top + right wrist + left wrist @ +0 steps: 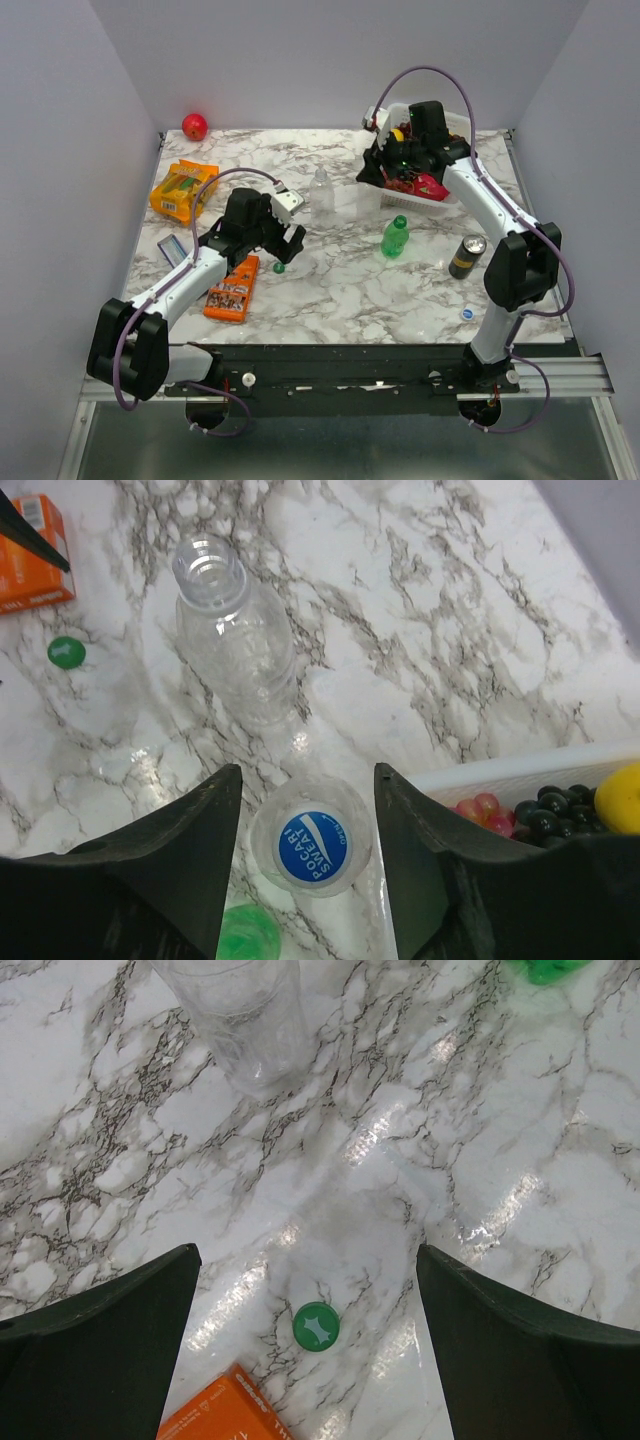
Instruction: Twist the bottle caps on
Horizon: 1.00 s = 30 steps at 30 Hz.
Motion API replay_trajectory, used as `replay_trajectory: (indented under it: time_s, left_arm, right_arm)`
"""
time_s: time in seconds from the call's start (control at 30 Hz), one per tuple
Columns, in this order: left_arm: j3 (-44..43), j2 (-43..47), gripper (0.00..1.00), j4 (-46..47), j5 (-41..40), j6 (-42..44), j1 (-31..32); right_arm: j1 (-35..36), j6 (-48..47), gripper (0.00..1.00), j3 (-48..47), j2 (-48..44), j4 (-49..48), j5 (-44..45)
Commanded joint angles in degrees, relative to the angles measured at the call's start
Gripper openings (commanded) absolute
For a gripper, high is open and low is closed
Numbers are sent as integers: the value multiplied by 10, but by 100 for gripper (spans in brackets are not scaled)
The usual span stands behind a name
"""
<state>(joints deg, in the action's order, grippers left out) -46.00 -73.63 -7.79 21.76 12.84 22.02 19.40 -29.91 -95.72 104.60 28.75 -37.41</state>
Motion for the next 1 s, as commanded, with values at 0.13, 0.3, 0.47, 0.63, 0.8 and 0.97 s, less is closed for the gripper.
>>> replay_trajectory:
  time_s: [0.13,0.3,0.47,0.63,0.8,0.97]
  left_arm:
    - [16,18,99,17,3,-4,-6]
    - [26,33,99,12,0,-1,-7]
    - [30,44,99,0,-4,2,-11]
    - [30,53,99,-9,-6,3,-12]
    - [24,60,99,-13,-6,-4,-13]
    - [19,61,99,-5,-3,-11,-10]
  right_arm:
    - [23,45,66,-86,26,-41,-51]
    - [42,49,67,-103,53,-52,-79]
    - [72,64,69,-102,73,-87,-77]
    - [92,83,70,-101,97,-113,-58]
    - [106,91,69,-104,119,-137,-9]
    - [109,103,57,-124,148,-144,66]
